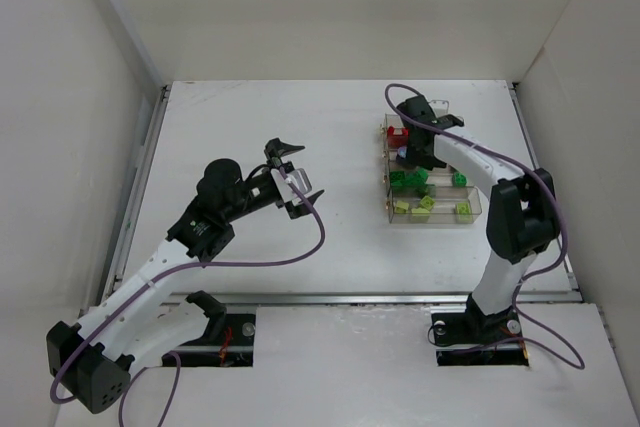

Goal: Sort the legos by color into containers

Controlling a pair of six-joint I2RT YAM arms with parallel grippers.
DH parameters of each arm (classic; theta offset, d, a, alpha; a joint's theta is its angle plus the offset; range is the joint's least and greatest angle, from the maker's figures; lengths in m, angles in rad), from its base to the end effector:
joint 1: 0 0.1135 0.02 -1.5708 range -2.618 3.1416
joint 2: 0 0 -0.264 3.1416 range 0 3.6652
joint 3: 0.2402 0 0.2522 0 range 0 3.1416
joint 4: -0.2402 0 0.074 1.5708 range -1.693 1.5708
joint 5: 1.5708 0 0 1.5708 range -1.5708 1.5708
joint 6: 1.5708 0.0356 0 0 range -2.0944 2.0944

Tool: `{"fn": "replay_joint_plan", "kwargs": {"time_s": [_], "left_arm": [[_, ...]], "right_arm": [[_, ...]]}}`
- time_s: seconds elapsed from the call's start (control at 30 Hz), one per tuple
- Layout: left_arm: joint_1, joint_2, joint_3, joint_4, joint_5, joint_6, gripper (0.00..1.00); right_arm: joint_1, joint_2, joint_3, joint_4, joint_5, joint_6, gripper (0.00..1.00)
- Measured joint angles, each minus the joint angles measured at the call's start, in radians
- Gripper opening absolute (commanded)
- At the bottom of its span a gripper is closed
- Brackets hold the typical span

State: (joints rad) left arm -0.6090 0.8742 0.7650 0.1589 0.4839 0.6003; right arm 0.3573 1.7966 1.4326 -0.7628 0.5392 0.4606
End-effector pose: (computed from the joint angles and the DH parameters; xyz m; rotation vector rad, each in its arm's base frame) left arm 0.1595 -0.1314 0.3542 1.1644 1.0056 -0.3743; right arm 0.3570 0.1138 0.2452 0.2846 2.4869 -0.4092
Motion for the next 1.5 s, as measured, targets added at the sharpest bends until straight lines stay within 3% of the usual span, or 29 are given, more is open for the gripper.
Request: {"fn": "replay_joint_plan", "kwargs": {"time_s": [0.1, 0.33, 0.47, 0.6, 0.83, 1.0, 1.17, 1.5], "left_arm": [[0.0, 0.0, 0.0, -0.003, -0.003, 0.0, 1.0], [0.0, 0.0, 0.0, -0.003, -0.013, 0.0, 1.0], [0.0, 0.0, 0.0, -0.003, -0.023, -0.002, 1.0], [0.0, 0.002, 0.0, 0.005, -0.075, -0.035, 1.0], [0.0, 0.047, -0.022, 0.074, -0.369, -0.191, 1.0], [0.023, 0.054, -0.114, 0.104, -0.609, -0.338, 1.0], [0.063, 0.054, -0.2, 0.103, -0.773, -0.462, 1.0], [0.093, 0.041, -0.251, 0.084, -0.858, -0.539, 1.0]], "right_arm": [[0.0, 0.005, 0.008, 0.0, -0.009, -0.009, 1.0], [-0.003, -0.053, 0.012, 0.008, -0.002, 0.003, 1.0], [-0.026, -0.192, -0.012, 0.059, 0.005, 0.011, 1.0], [-0.138, -0.379, -0.079, 0.174, 0.049, 0.027, 1.0], [-0.349, -0.661, -0.34, 0.405, 0.413, 0.057, 1.0], [-0.515, -0.729, -0.397, 0.479, 0.59, 0.055, 1.0], [-0.66, -0.767, -0.399, 0.521, 0.573, -0.002, 1.0], [-0.67, -0.774, -0.388, 0.555, 0.5, -0.008, 1.0]]}}
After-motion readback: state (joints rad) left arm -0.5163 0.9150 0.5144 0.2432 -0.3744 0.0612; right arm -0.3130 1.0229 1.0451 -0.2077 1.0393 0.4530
